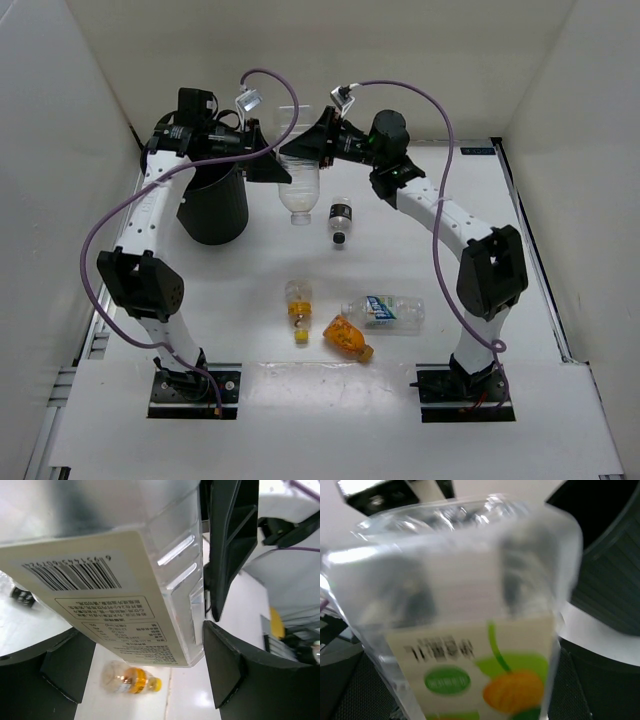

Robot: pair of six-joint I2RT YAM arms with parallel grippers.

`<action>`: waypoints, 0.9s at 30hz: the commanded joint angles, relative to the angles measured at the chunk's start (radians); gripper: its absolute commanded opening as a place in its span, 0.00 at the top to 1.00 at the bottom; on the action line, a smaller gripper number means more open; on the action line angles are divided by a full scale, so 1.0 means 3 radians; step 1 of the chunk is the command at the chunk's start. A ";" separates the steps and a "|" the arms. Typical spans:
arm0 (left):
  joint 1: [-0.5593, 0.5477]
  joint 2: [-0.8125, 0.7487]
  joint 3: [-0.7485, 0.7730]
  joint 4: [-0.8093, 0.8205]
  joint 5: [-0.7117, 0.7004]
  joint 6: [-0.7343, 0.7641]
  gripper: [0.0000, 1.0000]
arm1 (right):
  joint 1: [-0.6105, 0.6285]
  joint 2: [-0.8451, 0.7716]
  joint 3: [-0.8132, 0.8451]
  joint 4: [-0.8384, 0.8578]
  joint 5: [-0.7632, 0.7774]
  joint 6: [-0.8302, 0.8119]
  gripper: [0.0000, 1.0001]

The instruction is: Put the plastic bottles in the bin

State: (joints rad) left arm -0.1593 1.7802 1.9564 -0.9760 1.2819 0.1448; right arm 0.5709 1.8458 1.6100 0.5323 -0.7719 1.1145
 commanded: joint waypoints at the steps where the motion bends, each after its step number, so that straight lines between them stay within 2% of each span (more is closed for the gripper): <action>1: 0.0055 -0.0299 -0.0043 0.0150 -0.0239 0.0233 0.90 | -0.0026 -0.0308 0.0124 -0.0490 -0.0148 -0.0471 0.00; 6: 0.0055 -0.0299 -0.0125 0.0150 -0.0239 0.0198 0.90 | -0.0026 -0.0375 0.0585 -0.1522 0.0021 -0.1127 0.00; 9: 0.0055 -0.0268 -0.0002 0.0150 -0.0239 0.0167 0.90 | -0.0108 -0.0502 0.0585 -0.1713 0.0210 -0.1286 0.00; 14: 0.0055 -0.0268 0.0034 0.0150 -0.0561 0.0167 0.90 | -0.0149 -0.0839 0.0421 -0.1886 0.0533 -0.1663 0.00; 19: 0.0055 -0.0233 0.0085 0.0150 -0.0597 0.0136 0.90 | -0.0149 -0.0876 0.0707 -0.2274 0.0619 -0.1884 0.00; 22: 0.0086 -0.0202 0.0238 0.0180 -0.0780 0.0105 0.90 | -0.0180 -0.0967 0.0744 -0.2398 0.0767 -0.2017 0.00; 25: 0.0086 -0.0232 0.0518 0.0211 -0.1153 0.0075 0.90 | -0.0180 -0.1126 0.0713 -0.2541 0.0865 -0.2155 0.00; 26: 0.0086 -0.0278 0.0596 0.0241 -0.1331 0.0075 0.90 | -0.0180 -0.1157 0.0713 -0.2643 0.0865 -0.2191 0.00; 27: 0.0086 -0.0319 0.0647 0.0287 -0.1763 0.0075 0.90 | -0.0180 -0.1192 0.0713 -0.2694 0.0946 -0.2262 0.00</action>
State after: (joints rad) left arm -0.1394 1.7466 2.0644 -0.9409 0.9497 0.1734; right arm 0.5205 1.5394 1.8030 -0.2039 -0.5434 0.5140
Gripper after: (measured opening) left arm 0.900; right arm 0.995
